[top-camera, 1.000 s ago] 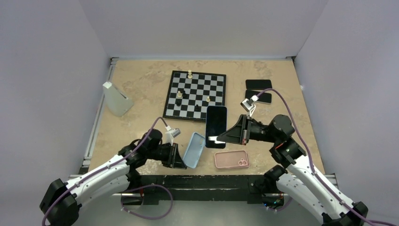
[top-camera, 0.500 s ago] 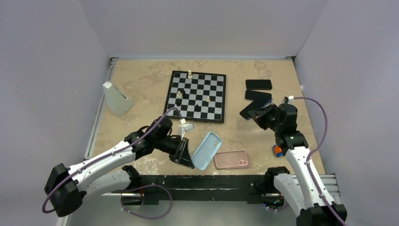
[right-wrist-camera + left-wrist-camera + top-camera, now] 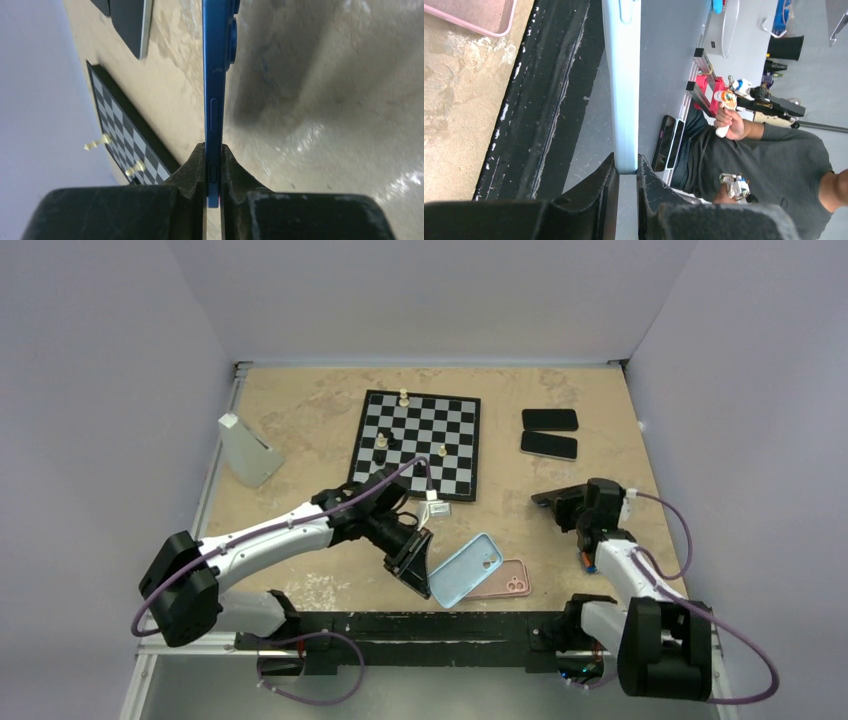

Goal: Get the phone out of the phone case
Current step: Place the phone at the center of the board.

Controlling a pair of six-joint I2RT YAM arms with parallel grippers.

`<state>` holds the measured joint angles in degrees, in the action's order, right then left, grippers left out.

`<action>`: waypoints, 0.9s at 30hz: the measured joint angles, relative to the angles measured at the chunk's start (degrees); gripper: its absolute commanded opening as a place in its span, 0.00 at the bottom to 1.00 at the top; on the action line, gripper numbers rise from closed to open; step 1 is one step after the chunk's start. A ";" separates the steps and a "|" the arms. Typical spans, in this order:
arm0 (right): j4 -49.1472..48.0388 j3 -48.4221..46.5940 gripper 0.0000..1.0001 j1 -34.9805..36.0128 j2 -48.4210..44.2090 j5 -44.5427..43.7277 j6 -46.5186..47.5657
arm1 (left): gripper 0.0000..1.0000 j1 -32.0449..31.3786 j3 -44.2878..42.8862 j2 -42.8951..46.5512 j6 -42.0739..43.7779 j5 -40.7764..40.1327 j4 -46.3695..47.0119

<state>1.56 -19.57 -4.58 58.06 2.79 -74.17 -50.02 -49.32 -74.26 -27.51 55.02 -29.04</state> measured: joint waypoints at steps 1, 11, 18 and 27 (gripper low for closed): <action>-1.88 0.00 0.00 0.00 1.62 -0.96 -0.94 | 0.00 0.00 -0.61 -0.76 0.96 0.42 -0.61; -17.51 -3.78 0.14 0.35 20.15 -2.84 -9.05 | 0.00 -0.33 -6.25 -7.26 8.87 3.58 -7.28; -18.71 -12.48 0.55 1.42 30.27 -1.11 -8.31 | 0.00 -0.68 -12.55 -12.83 15.19 4.17 -12.72; -13.35 -15.98 0.75 1.68 27.28 6.32 3.52 | 0.00 -1.07 -18.62 -26.05 22.18 3.78 -19.96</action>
<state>-11.79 -35.55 -2.90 85.34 9.10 -70.65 -51.09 -67.94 -100.31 -5.32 58.81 -48.99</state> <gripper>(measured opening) 0.743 0.199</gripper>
